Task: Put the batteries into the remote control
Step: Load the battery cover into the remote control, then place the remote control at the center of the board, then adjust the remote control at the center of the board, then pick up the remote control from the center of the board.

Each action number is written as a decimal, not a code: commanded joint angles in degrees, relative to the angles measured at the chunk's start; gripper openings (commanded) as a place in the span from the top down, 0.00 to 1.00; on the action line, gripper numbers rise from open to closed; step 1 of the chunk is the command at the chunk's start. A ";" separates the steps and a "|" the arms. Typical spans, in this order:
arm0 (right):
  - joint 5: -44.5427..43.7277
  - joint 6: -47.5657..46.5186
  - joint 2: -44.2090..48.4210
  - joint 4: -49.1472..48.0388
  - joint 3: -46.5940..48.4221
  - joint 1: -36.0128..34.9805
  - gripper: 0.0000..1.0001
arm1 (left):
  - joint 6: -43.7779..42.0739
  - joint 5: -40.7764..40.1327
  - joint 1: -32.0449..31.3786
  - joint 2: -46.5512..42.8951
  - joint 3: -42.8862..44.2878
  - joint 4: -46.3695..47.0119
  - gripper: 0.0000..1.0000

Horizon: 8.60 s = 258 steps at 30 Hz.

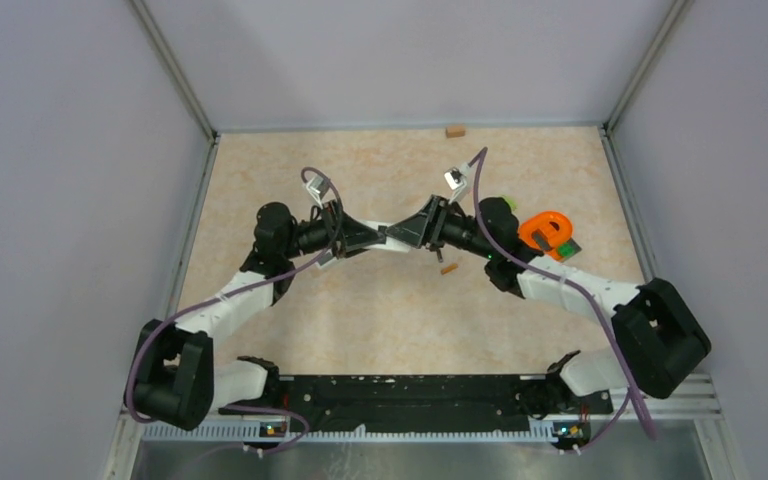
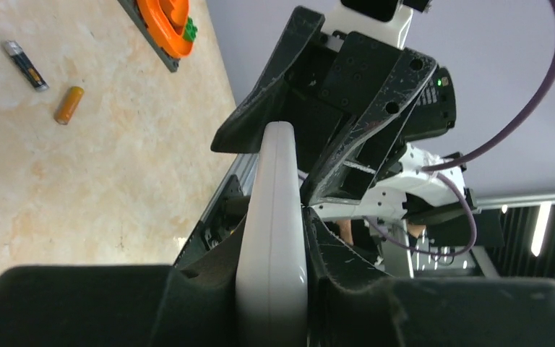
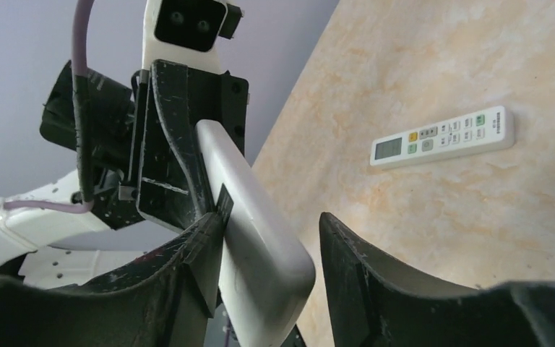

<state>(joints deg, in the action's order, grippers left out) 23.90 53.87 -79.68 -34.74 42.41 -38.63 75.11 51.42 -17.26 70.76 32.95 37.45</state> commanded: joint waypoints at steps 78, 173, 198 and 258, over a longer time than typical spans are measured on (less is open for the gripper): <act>-57.07 -57.76 -7.82 41.95 16.99 3.10 1.00 | -42.59 -41.97 3.30 -23.04 12.68 -54.16 0.01; -5.62 -41.84 -30.88 36.54 27.96 -4.70 0.59 | -24.83 -59.19 5.47 -9.82 -2.31 -52.20 0.27; 4.40 -85.93 -32.15 27.49 25.77 -10.06 0.21 | -22.90 -59.46 9.26 -19.64 -0.69 -63.60 0.02; 27.04 43.72 -38.45 -61.49 9.47 1.28 1.00 | -16.11 -5.90 15.06 -16.04 -9.34 -17.87 0.01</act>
<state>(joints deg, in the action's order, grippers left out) 52.10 91.42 -118.41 -80.73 52.42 -37.63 55.70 41.30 -2.39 55.57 23.68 11.09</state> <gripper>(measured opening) 0.391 0.985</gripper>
